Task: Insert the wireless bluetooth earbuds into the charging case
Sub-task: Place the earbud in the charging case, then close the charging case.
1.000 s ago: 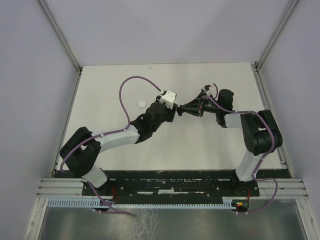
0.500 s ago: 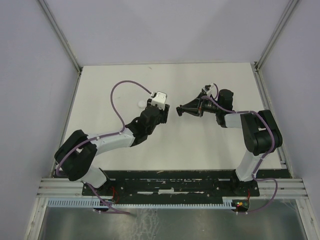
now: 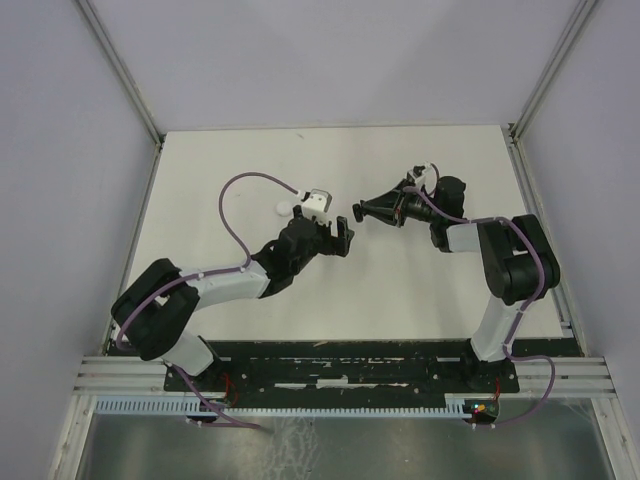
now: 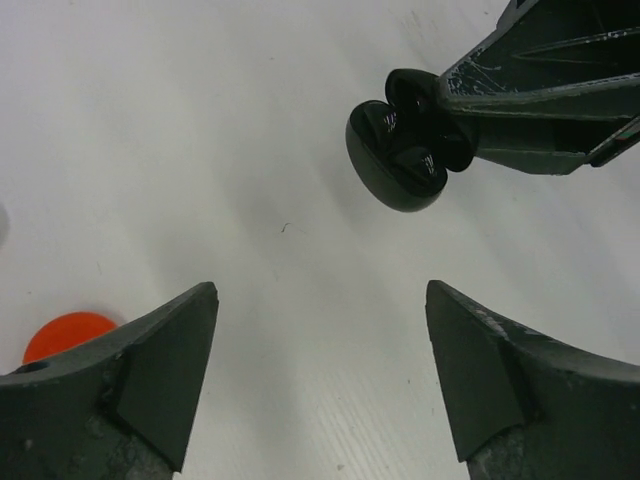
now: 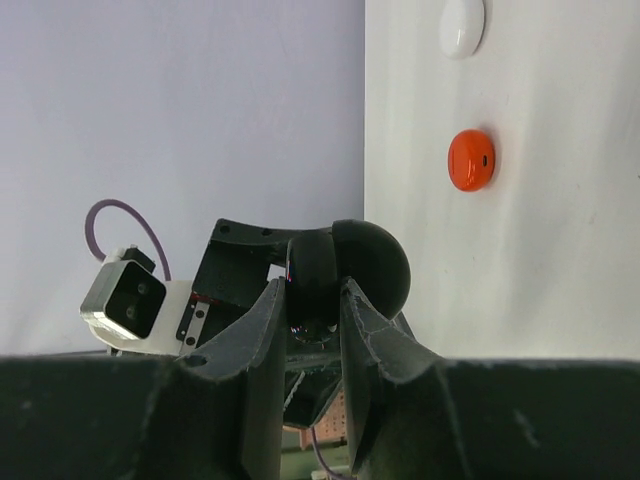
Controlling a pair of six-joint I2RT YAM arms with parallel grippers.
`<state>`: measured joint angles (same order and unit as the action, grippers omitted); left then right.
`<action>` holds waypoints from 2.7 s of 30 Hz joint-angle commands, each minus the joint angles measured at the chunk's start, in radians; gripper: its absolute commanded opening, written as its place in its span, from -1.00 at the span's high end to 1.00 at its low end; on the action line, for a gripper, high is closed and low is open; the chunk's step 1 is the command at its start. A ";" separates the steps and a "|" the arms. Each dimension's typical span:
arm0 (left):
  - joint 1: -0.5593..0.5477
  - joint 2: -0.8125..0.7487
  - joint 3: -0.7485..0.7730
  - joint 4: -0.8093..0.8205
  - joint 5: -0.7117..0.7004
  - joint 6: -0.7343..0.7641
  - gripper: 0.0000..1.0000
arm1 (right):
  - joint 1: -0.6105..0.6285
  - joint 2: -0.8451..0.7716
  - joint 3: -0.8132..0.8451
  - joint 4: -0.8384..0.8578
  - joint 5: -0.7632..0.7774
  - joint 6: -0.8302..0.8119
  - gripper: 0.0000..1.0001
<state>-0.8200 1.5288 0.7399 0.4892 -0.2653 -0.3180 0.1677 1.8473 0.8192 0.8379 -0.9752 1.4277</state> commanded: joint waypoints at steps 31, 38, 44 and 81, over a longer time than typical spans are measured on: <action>-0.106 0.310 0.100 0.609 -0.411 0.362 -0.98 | 0.067 -0.006 0.006 0.134 0.199 0.172 0.95; -0.106 0.363 0.123 0.653 -0.475 0.428 -0.98 | 0.072 -0.013 -0.014 0.147 0.193 0.180 0.95; -0.103 0.375 0.098 0.730 -0.547 0.509 -0.98 | 0.072 -0.018 -0.020 0.128 0.182 0.166 0.95; 0.074 -0.151 0.082 -0.290 -0.115 -0.179 -0.98 | 0.078 0.108 0.214 -0.600 0.387 -0.504 0.94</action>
<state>-0.7589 1.4391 0.7864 0.3187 -0.5224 -0.3805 0.2405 1.9060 0.9794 0.3023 -0.6411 1.0214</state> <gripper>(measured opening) 0.989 0.305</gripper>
